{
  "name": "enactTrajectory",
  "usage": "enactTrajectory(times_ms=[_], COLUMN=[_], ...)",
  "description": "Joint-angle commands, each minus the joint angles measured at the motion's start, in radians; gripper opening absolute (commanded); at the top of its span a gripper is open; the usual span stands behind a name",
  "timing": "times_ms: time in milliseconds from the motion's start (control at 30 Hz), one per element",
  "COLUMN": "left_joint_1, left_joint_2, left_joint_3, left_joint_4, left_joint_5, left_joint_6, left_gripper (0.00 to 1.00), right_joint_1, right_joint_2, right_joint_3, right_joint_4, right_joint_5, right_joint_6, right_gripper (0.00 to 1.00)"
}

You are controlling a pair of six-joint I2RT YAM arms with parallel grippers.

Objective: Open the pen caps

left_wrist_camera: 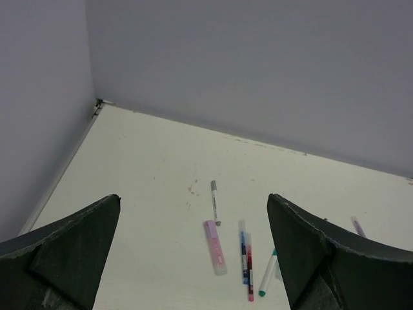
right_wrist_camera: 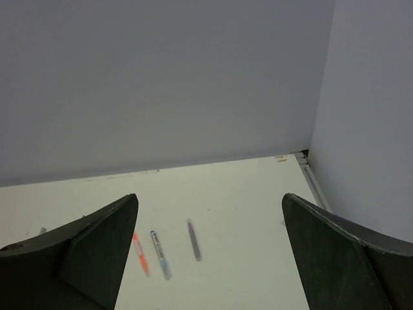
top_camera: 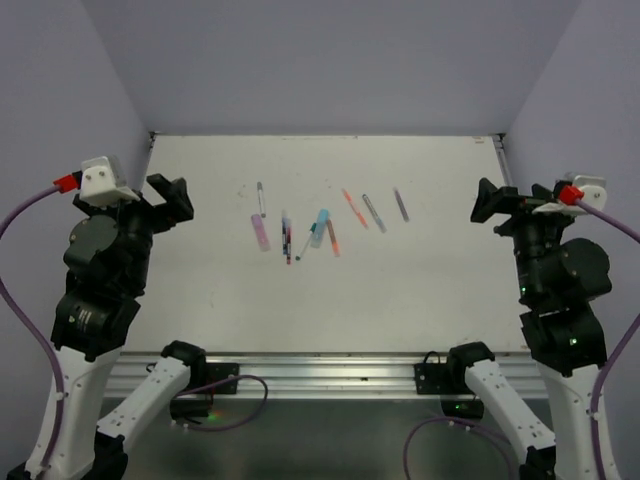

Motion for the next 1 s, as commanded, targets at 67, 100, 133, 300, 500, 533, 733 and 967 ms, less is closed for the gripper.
enactTrajectory(times_ms=[67, 100, 133, 300, 500, 533, 733, 967], left_joint_1=[-0.002, 0.000, 0.000, 0.000, 0.000, 0.000, 0.000, 0.000], left_joint_2=[0.058, 0.066, 0.070, 0.103, 0.072, 0.072, 0.104, 0.133], left_joint_3=[-0.074, -0.087, -0.101, -0.179, -0.331, -0.366, -0.419, -0.428], left_joint_4=[0.073, 0.081, 0.087, 0.133, 0.258, 0.281, 0.295, 0.302], left_joint_5=[0.091, 0.105, 0.108, 0.151, 0.168, 0.169, 0.148, 0.156], left_joint_6=[-0.023, -0.027, -0.030, -0.044, -0.050, -0.049, -0.044, -0.027], left_gripper=[1.00, 1.00, 1.00, 1.00, 1.00, 1.00, 1.00, 1.00], right_joint_1=[0.002, 0.002, 0.002, 0.002, -0.002, -0.004, -0.010, -0.022], right_joint_2=[0.173, 0.211, 0.276, 0.467, 0.826, 0.867, 1.171, 1.352], right_joint_3=[0.070, 0.086, 0.094, 0.093, 0.155, 0.168, 0.274, 0.362], right_joint_4=[-0.079, -0.092, -0.104, -0.149, -0.185, -0.186, -0.204, -0.159], right_joint_5=[-0.099, -0.125, -0.174, -0.125, -0.133, -0.145, -0.185, -0.248], right_joint_6=[0.080, 0.083, 0.086, 0.194, 0.186, 0.180, 0.099, 0.037], right_gripper=[0.99, 0.99, 0.99, 0.99, 0.99, 0.98, 0.83, 0.72])
